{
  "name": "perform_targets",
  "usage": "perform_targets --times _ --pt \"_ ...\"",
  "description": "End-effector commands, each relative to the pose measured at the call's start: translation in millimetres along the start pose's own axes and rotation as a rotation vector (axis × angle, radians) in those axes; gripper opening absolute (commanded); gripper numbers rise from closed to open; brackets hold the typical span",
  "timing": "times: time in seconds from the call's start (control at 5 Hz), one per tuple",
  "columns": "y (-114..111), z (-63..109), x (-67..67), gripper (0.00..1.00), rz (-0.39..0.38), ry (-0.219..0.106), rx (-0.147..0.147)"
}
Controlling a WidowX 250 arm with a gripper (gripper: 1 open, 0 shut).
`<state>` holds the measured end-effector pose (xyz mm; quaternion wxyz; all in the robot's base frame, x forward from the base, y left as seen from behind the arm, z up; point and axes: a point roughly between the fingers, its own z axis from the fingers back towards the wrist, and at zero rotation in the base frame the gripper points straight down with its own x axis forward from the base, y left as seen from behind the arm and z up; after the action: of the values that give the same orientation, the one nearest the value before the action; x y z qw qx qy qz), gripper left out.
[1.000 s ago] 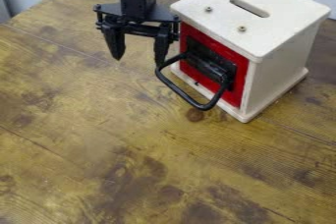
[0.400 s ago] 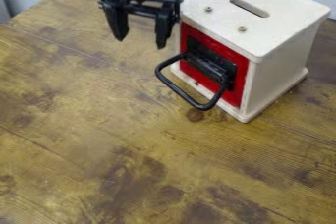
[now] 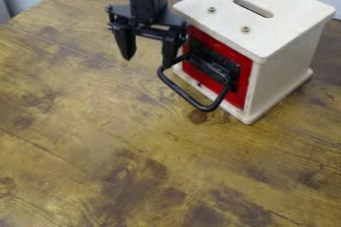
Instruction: Close the drawer
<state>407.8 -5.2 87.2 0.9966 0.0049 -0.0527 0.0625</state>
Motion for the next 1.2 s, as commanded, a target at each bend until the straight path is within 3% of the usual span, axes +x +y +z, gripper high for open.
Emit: perform_targets --times 0.0,0.4,0.8,1.0 --pt "8.7 13.5 2.4 1.0 -0.022 -0.044 -0.013" --pt "0.9 9.7 5.5 1.0 -0.028 -0.052 -0.012" --pt "5.0 17.5 -14.6 1.0 -0.088 -0.061 -0.021" --pt "10.2 32.8 -15.7 1.0 -0.098 -0.075 -0.023"
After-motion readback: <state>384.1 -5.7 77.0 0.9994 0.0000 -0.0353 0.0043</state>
